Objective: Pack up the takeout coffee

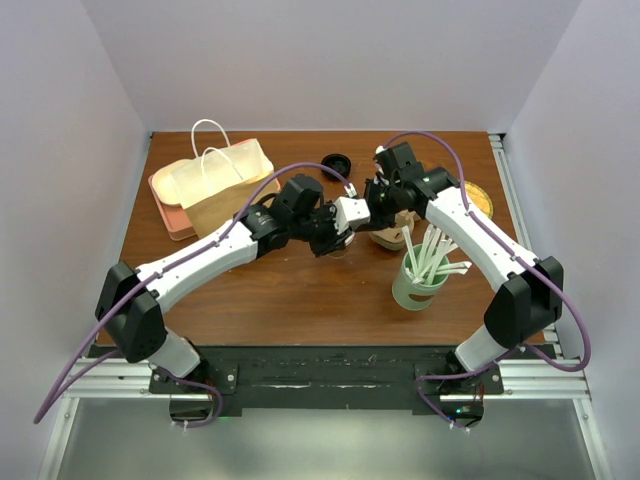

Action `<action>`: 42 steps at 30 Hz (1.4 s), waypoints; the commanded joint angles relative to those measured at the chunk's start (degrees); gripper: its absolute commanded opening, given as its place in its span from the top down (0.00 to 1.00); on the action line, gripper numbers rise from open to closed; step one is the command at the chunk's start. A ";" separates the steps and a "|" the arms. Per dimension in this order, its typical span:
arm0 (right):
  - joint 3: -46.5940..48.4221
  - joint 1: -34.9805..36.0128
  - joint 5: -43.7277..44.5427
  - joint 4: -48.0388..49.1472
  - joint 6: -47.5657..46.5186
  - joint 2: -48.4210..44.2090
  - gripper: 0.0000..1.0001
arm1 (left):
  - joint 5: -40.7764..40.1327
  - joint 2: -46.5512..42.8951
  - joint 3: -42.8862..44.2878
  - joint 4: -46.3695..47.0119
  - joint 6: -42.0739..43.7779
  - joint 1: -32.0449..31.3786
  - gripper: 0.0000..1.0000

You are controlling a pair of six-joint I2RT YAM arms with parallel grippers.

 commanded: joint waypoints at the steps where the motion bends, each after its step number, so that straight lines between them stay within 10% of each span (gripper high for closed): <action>1: 2.00 0.27 -1.49 0.17 -0.12 -0.72 1.00 | 2.82 0.85 0.71 0.54 1.22 0.12 0.71; 5: 1.56 0.18 -1.49 0.35 0.32 -1.07 1.00 | 3.88 1.11 0.53 0.37 1.23 0.04 0.72; 10: 1.03 0.18 -1.75 0.79 0.50 -1.33 1.00 | 4.05 1.37 0.53 0.19 1.49 0.04 1.00; 18: -1.60 0.18 -1.84 2.19 0.76 -2.47 0.95 | 4.23 1.29 -0.87 1.33 -1.06 0.04 1.00; 25: -3.54 0.18 -0.96 3.51 1.73 -3.53 0.68 | 1.43 0.58 -2.72 3.18 -3.25 0.12 1.00; 42: -5.47 0.09 -1.05 2.89 1.29 -6.34 0.78 | -0.61 -0.29 -3.25 5.29 -12.57 2.49 1.00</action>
